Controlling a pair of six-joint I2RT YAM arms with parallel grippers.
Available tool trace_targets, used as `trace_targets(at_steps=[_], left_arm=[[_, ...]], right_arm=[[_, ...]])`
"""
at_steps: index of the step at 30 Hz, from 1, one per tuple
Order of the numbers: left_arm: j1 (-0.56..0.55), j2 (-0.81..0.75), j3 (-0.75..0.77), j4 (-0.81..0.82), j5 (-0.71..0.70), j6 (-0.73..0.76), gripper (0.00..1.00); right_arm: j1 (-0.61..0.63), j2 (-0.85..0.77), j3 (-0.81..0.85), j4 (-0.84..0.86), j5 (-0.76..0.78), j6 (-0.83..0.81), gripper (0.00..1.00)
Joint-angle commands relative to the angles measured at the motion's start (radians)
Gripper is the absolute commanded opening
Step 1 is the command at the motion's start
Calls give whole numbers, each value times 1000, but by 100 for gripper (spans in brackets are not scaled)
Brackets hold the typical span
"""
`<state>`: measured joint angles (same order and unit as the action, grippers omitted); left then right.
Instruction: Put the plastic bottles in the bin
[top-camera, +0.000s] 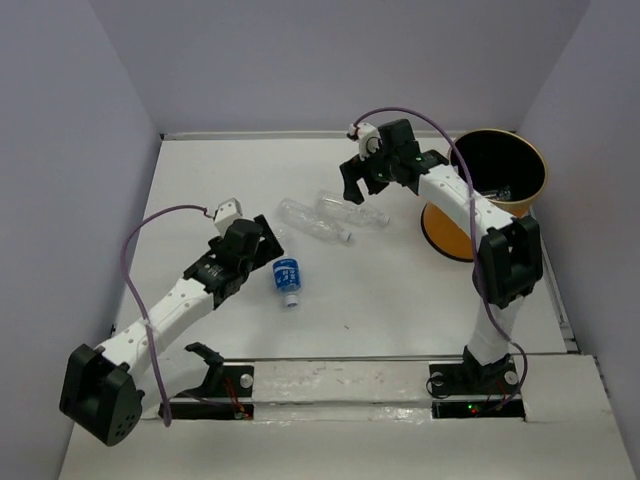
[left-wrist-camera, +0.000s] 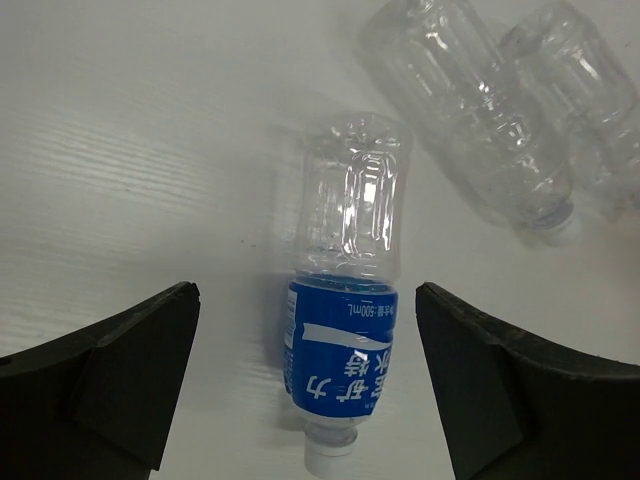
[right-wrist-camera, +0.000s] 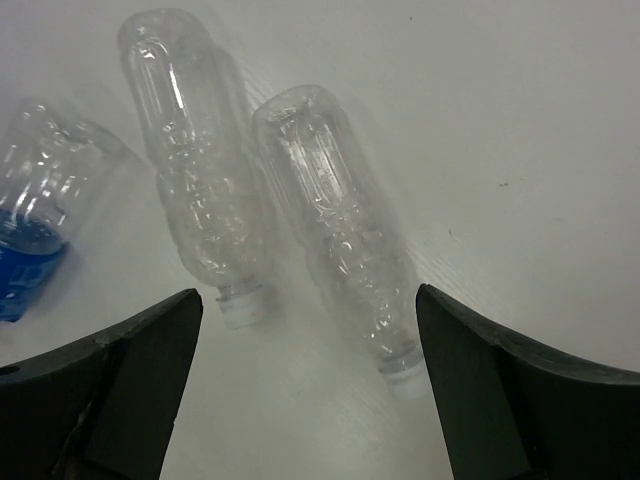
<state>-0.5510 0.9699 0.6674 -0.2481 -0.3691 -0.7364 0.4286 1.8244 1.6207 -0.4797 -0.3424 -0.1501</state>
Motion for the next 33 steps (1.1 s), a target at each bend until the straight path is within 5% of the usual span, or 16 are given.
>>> trace_targets(at_steps=[1, 13, 20, 29, 33], left_arm=[[33, 142, 14, 73, 134, 32, 99], [51, 322, 63, 214, 154, 34, 99], [51, 394, 63, 236, 84, 25, 99], [53, 455, 64, 276, 47, 23, 89], [54, 467, 52, 293, 42, 20, 83]], right_arm=[[47, 128, 191, -178, 95, -213, 93], [56, 444, 442, -223, 124, -255, 87], [56, 547, 501, -183, 106, -246, 73], [56, 388, 380, -14, 222, -183, 29], [56, 196, 295, 76, 289, -152, 27]])
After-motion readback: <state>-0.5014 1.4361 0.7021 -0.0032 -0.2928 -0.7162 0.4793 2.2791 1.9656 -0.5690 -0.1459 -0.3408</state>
